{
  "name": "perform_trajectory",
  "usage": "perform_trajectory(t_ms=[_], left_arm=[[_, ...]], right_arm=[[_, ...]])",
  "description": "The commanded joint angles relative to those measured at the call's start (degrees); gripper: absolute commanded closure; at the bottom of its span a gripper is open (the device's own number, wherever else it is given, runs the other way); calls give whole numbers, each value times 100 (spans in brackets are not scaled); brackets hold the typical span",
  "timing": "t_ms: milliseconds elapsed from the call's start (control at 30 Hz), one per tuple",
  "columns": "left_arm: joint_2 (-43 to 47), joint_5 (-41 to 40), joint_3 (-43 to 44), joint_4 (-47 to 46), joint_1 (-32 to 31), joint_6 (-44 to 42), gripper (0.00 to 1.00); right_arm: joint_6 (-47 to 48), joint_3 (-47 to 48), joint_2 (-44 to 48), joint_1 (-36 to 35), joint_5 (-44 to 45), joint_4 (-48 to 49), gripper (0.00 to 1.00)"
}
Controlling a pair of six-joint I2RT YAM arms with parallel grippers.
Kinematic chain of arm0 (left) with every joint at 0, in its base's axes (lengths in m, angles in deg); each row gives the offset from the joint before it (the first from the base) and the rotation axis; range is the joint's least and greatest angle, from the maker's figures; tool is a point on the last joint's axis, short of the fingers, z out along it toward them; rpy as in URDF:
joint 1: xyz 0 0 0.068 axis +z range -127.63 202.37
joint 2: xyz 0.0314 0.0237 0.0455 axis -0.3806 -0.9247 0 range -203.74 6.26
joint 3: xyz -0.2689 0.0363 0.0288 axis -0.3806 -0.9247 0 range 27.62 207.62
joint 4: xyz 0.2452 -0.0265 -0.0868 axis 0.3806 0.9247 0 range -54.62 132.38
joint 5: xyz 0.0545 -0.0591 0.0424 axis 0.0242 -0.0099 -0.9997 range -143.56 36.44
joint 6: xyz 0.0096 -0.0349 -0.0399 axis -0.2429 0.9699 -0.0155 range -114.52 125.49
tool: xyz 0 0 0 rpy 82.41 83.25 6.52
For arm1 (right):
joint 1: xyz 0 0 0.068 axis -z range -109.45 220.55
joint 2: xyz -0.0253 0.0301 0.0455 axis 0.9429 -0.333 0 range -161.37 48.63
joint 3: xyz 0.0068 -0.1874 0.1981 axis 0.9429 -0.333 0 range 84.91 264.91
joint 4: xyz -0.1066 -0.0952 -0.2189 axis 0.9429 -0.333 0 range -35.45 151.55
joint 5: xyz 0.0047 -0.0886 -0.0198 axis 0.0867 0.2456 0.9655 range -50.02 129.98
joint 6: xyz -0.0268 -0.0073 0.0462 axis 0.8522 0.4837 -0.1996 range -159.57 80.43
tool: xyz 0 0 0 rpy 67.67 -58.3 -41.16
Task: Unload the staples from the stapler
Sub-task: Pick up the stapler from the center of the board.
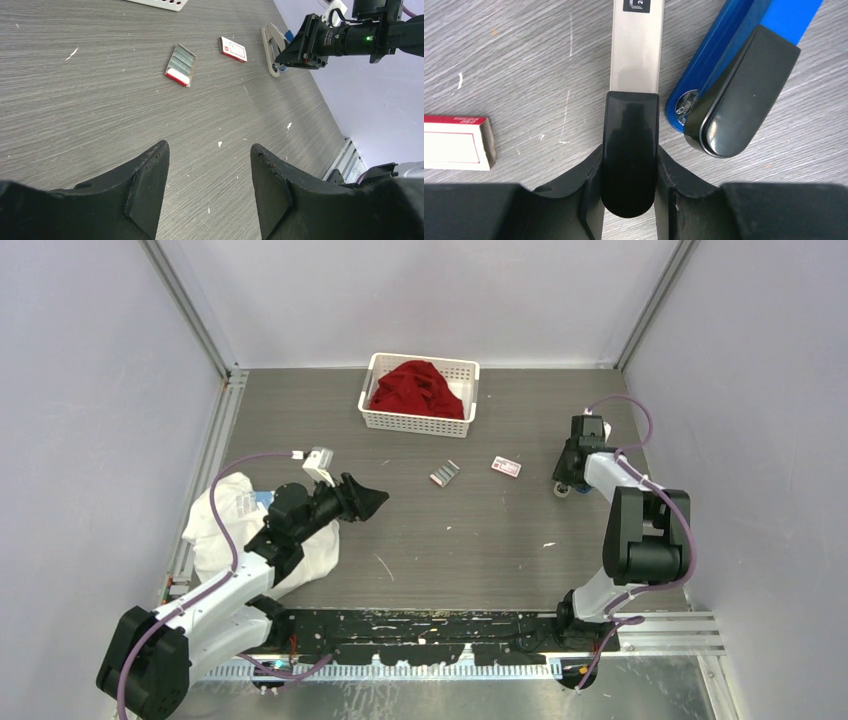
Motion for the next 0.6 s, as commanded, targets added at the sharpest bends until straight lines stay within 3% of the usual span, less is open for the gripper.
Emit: perform_trajectory(t_ms=[0, 333, 567], left_arm=[[123, 208, 27, -361, 39, 3, 39], [-49, 817, -46, -971, 38, 100, 40], [-547, 1605, -135, -2167, -58, 313, 41]], right_arm=[[360, 21, 601, 18, -536, 215, 99], [1352, -177, 1699, -27, -2399, 67, 99], [2215, -303, 2370, -270, -3937, 1, 99]])
